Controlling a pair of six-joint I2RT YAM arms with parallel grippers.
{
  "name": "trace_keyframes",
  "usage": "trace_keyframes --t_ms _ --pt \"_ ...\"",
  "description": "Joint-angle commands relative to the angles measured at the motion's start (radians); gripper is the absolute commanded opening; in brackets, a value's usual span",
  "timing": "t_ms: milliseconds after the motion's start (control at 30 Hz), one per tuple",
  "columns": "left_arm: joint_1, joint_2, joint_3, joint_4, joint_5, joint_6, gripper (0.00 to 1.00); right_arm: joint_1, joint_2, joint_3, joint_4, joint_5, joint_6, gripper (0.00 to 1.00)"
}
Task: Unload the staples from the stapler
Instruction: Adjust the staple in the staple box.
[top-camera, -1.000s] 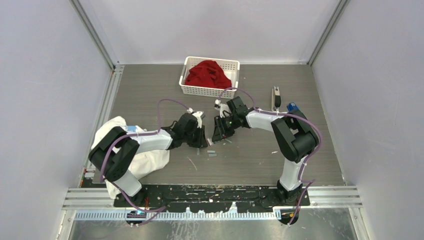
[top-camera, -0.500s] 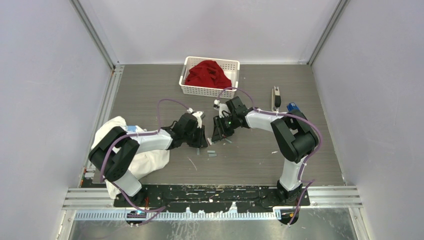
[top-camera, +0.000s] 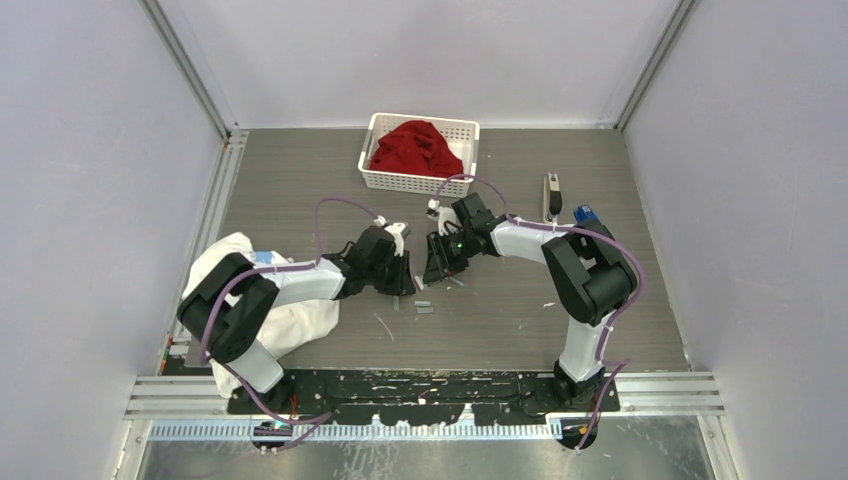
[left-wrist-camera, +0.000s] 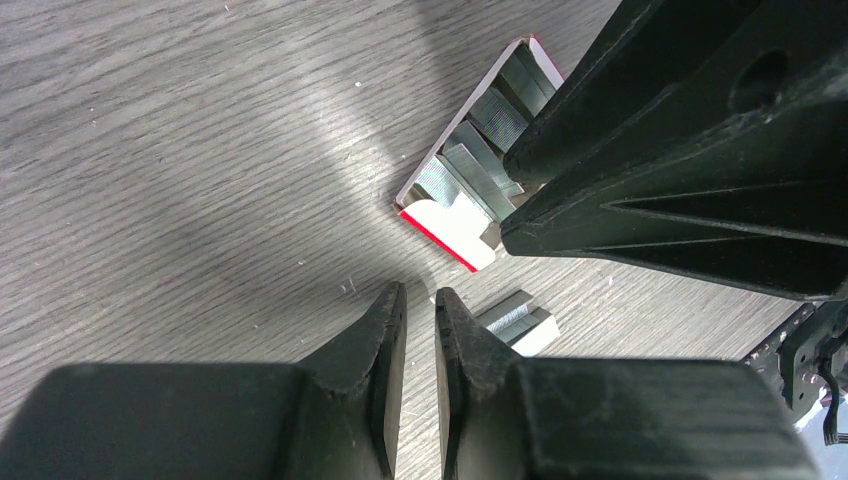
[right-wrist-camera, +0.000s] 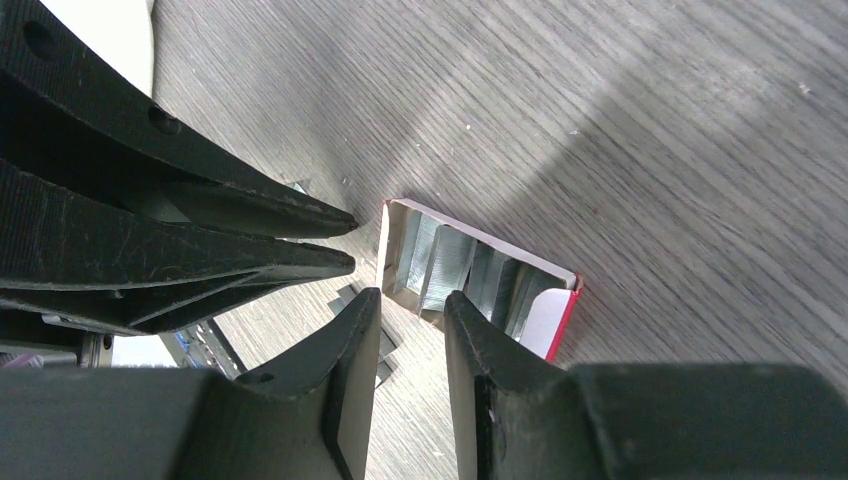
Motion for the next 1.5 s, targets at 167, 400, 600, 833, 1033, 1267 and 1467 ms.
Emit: trace_keyframes --t_ms 167,400,600,833,1033,1267,1467 --pt "-0.002 0.016 0.008 -0.009 -0.026 0.022 0.18 0.006 -0.081 0.028 0.025 -0.018 -0.021 0.36" --pt "-0.003 0.014 0.008 -0.01 -0.027 0.023 0.18 0.005 -0.078 0.022 0.034 -0.033 -0.011 0.36" --pt "-0.003 0.017 0.008 -0.009 -0.025 0.023 0.18 0.006 -0.063 0.024 0.029 0.001 -0.015 0.36" --pt "-0.002 0.014 0.006 -0.009 -0.026 0.023 0.18 0.005 -0.044 0.025 0.025 -0.003 -0.012 0.36" --pt "-0.003 0.016 0.007 -0.007 -0.023 0.023 0.18 0.005 -0.032 0.025 0.021 0.0 -0.011 0.36" --pt "-0.002 0.013 0.006 -0.008 -0.025 0.023 0.18 0.006 -0.025 0.027 0.015 0.017 -0.015 0.36" --pt "-0.003 0.013 0.008 -0.009 -0.025 0.023 0.18 0.006 -0.027 0.031 0.008 0.031 -0.024 0.37"
